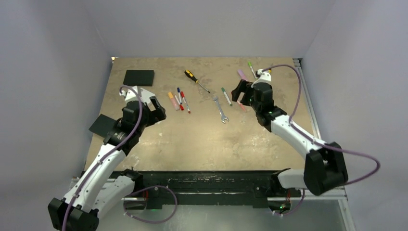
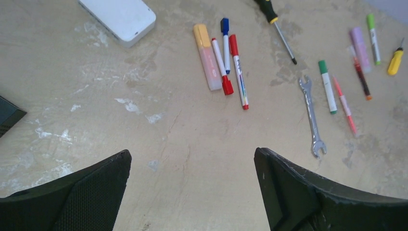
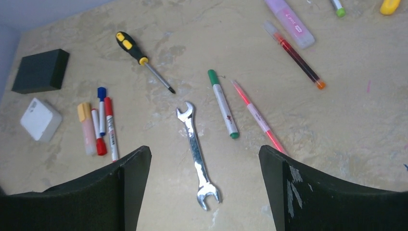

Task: Open the pen caps

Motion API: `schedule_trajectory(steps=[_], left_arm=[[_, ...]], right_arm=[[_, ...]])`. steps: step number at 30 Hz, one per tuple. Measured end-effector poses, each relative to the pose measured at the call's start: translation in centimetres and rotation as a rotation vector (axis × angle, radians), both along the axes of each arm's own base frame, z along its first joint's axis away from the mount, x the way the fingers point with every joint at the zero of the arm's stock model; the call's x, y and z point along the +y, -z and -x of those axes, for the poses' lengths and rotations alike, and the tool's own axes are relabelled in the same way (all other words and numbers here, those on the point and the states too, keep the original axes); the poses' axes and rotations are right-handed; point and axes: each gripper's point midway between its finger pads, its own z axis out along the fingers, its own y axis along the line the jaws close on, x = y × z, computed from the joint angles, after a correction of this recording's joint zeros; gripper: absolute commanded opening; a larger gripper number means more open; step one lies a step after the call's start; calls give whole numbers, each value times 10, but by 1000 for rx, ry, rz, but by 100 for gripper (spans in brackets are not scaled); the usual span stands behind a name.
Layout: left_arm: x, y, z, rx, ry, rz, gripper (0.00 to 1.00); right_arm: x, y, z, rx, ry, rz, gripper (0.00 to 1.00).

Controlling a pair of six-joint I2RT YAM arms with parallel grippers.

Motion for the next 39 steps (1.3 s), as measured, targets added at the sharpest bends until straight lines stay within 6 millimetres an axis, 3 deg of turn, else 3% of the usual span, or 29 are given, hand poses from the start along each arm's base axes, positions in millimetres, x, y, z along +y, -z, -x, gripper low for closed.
schedule_trajectory(steps=[4,9,12,19,24,28,34,39], left_arm=[[3,-13,1,-50,-10,13,94],[-3,7,-2,24,5,6,90],[-8,19,2,54,25,25,88],[-16,25,10,50,62,76,87],[-21,26,11,53,81,93,87],[-24,26,12,53,95,103,86],[-29,26,13,56,114,124,85],[-31,26,13,59,121,135,85]], right_arm=[[8,29,-24,85,15,58,67],[5,84,-44,230,40,125,58],[7,100,-55,262,33,153,54],[18,103,-82,258,-26,217,45],[29,106,-97,256,-67,266,50],[45,118,-97,280,-116,316,53],[68,132,-87,309,-174,359,48],[67,134,-92,311,-157,370,48]])
